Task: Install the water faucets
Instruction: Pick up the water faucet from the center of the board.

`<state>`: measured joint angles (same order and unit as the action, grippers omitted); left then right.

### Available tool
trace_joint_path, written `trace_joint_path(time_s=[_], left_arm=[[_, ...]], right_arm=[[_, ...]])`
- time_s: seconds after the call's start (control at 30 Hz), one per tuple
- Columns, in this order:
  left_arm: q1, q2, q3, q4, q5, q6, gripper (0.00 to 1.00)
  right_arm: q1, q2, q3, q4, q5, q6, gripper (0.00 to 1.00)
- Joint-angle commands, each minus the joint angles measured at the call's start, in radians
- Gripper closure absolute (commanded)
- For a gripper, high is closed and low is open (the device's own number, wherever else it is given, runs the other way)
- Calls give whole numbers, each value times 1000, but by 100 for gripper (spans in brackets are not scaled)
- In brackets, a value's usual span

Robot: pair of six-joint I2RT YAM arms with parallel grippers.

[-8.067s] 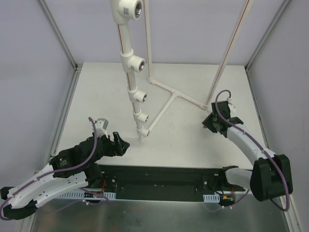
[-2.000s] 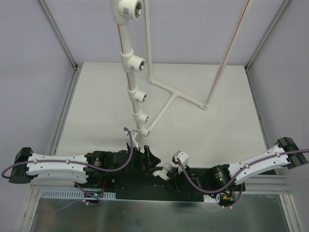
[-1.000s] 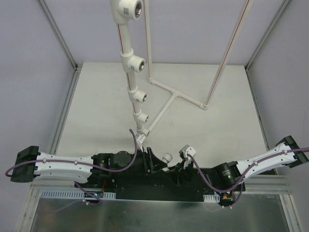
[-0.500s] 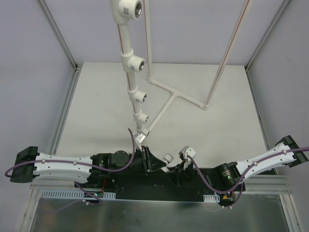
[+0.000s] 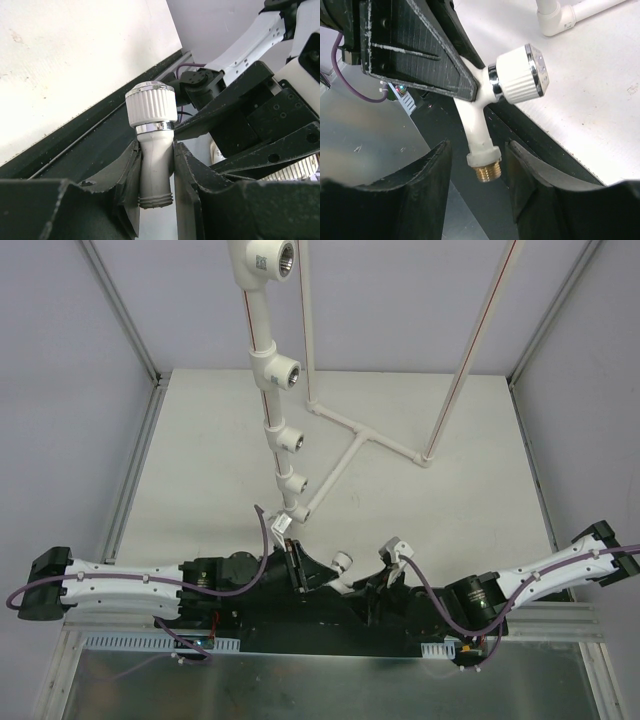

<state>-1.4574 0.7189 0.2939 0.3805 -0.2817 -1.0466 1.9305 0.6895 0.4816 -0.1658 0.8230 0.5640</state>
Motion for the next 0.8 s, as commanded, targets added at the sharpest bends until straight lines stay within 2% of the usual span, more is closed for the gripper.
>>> trace_joint_path(time_s=[0.0, 0.27, 0.43, 0.77], left_arm=[[11, -55, -1, -38, -118, -84, 100], [11, -65, 11, -98, -234, -182, 100], [11, -35, 59, -135, -209, -202, 100], [9, 114, 169, -130, -179, -204, 100]], right_arm=[[1, -27, -5, 41, 16, -48, 47], [1, -25, 17, -6, 22, -148, 46], [-1, -35, 34, -40, 53, -214, 46], [-1, 4, 49, -34, 47, -311, 37]])
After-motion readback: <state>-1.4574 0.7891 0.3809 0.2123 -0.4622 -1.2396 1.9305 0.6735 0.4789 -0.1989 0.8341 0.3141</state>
